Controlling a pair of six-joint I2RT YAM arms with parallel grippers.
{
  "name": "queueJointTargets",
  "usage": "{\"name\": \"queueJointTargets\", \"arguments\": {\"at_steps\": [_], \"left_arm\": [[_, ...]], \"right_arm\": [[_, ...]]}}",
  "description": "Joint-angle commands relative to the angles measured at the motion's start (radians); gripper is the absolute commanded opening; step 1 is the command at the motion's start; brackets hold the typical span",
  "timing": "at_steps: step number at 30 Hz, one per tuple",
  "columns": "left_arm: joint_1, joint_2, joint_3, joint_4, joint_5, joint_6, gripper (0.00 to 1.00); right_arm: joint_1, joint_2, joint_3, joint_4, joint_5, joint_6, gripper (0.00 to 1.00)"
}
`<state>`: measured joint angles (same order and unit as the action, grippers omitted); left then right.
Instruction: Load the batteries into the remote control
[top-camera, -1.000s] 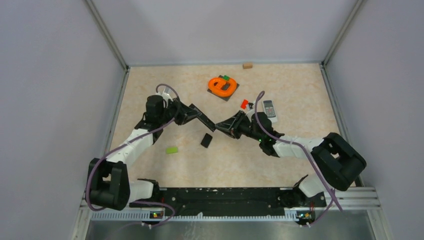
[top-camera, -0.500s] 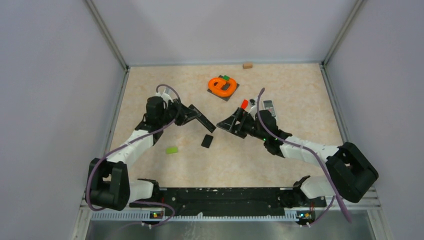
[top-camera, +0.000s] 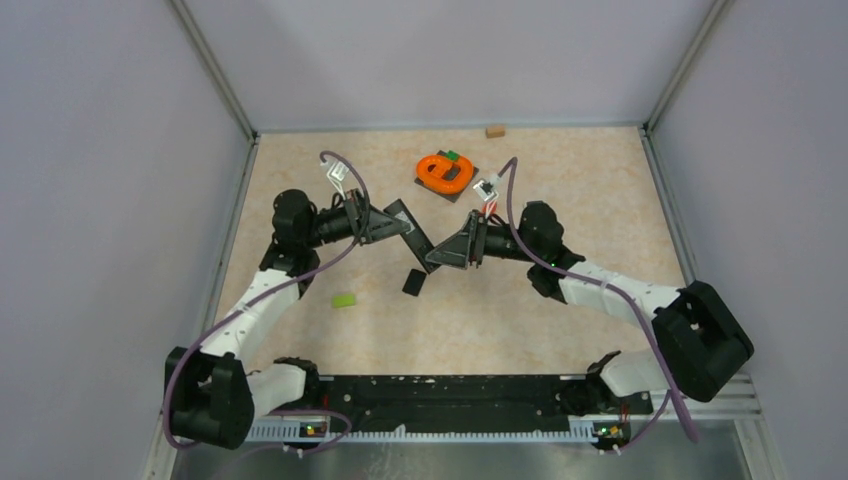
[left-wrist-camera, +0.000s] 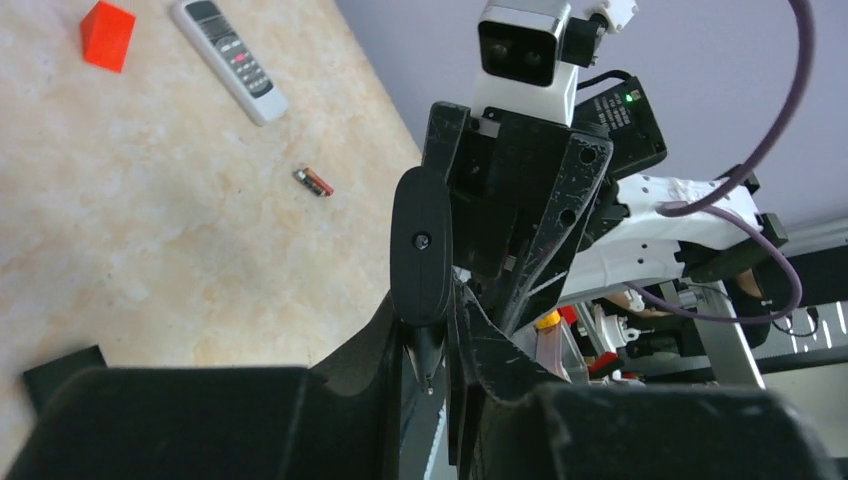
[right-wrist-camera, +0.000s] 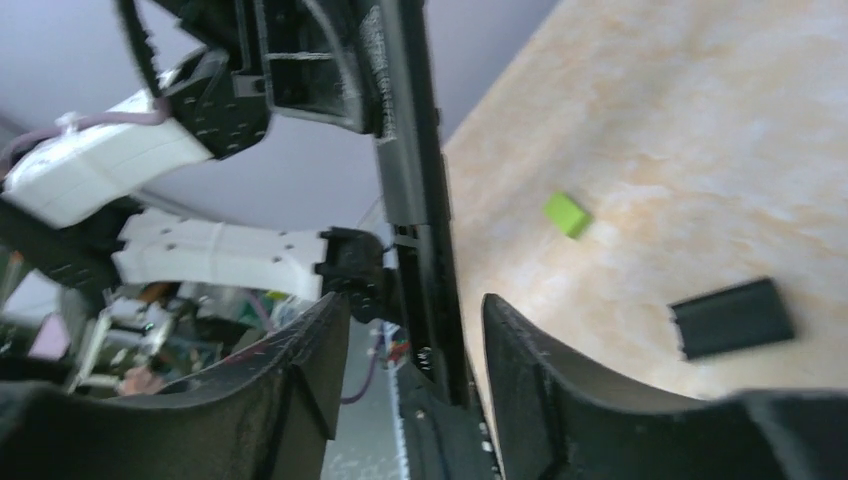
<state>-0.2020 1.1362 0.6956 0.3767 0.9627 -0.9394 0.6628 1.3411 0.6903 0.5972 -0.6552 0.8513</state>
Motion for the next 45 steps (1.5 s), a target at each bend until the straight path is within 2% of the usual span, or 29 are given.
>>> {"name": "queueJointTargets", "arguments": {"at_steps": [1, 4, 8, 9, 13, 15, 16, 19, 22, 26, 27, 28, 29, 30, 32, 35, 39, 42, 45], "left_arm": [[-0.004, -0.030, 0.044, 0.149, 0.098, -0.036, 0.01], [-0.005, -0.034, 0.040, 0.221, 0.101, -0.079, 0.05], [-0.007, -0.046, 0.041, 0.249, 0.086, -0.108, 0.12], [-0.007, -0.049, 0.041, 0.251, 0.085, -0.113, 0.19], [-0.007, -0.057, 0.041, 0.236, 0.080, -0.116, 0.58], [-0.007, -0.051, 0.038, 0.226, 0.079, -0.116, 0.68], [-0.008, -0.047, 0.036, 0.222, 0.077, -0.118, 0.69], [-0.011, -0.031, 0.040, 0.194, 0.077, -0.102, 0.62], [-0.014, -0.026, 0.053, 0.147, 0.076, -0.072, 0.49], [-0.016, -0.027, 0.054, 0.140, 0.082, -0.049, 0.17], [-0.016, -0.028, 0.054, 0.139, 0.081, -0.041, 0.09], [-0.016, -0.029, 0.054, 0.139, 0.078, -0.030, 0.00], [-0.016, -0.032, 0.053, 0.131, 0.071, -0.012, 0.00], [-0.016, -0.037, 0.054, 0.118, 0.061, 0.011, 0.00], [-0.014, -0.049, 0.059, 0.057, 0.006, 0.072, 0.00], [-0.014, -0.082, 0.079, -0.083, -0.121, 0.173, 0.00], [-0.014, -0.126, 0.078, -0.181, -0.283, 0.247, 0.00], [-0.014, -0.145, 0.072, -0.191, -0.331, 0.255, 0.00], [-0.014, -0.149, 0.072, -0.192, -0.342, 0.253, 0.00]], "right_arm": [[0.032, 0.024, 0.036, 0.286, -0.194, 0.054, 0.45], [0.052, 0.044, 0.069, 0.244, -0.183, 0.047, 0.24], [0.052, 0.070, 0.069, 0.299, -0.164, 0.104, 0.03], [0.052, 0.072, 0.069, 0.304, -0.152, 0.114, 0.00], [0.052, 0.076, 0.069, 0.327, -0.136, 0.136, 0.00], [0.052, 0.079, 0.077, 0.319, -0.140, 0.135, 0.00], [0.052, 0.081, 0.081, 0.313, -0.146, 0.132, 0.00], [0.053, 0.087, 0.092, 0.285, -0.152, 0.112, 0.00], [0.052, 0.092, 0.097, 0.272, -0.153, 0.106, 0.00], [0.052, 0.090, 0.115, 0.205, -0.147, 0.073, 0.00], [0.052, 0.089, 0.121, 0.173, -0.142, 0.058, 0.04], [0.052, 0.082, 0.123, 0.144, -0.133, 0.040, 0.20], [0.051, 0.068, 0.119, 0.115, -0.110, 0.023, 0.42], [0.047, 0.047, 0.110, 0.077, -0.077, 0.002, 0.61], [0.031, -0.002, 0.088, -0.002, -0.001, -0.029, 0.69], [-0.038, -0.074, 0.076, -0.195, 0.101, -0.058, 0.68], [-0.090, -0.148, 0.130, -0.643, 0.401, -0.218, 0.59], [-0.111, -0.153, 0.156, -0.906, 0.694, -0.280, 0.49], [-0.145, -0.133, 0.154, -1.065, 0.844, -0.301, 0.43]]}}
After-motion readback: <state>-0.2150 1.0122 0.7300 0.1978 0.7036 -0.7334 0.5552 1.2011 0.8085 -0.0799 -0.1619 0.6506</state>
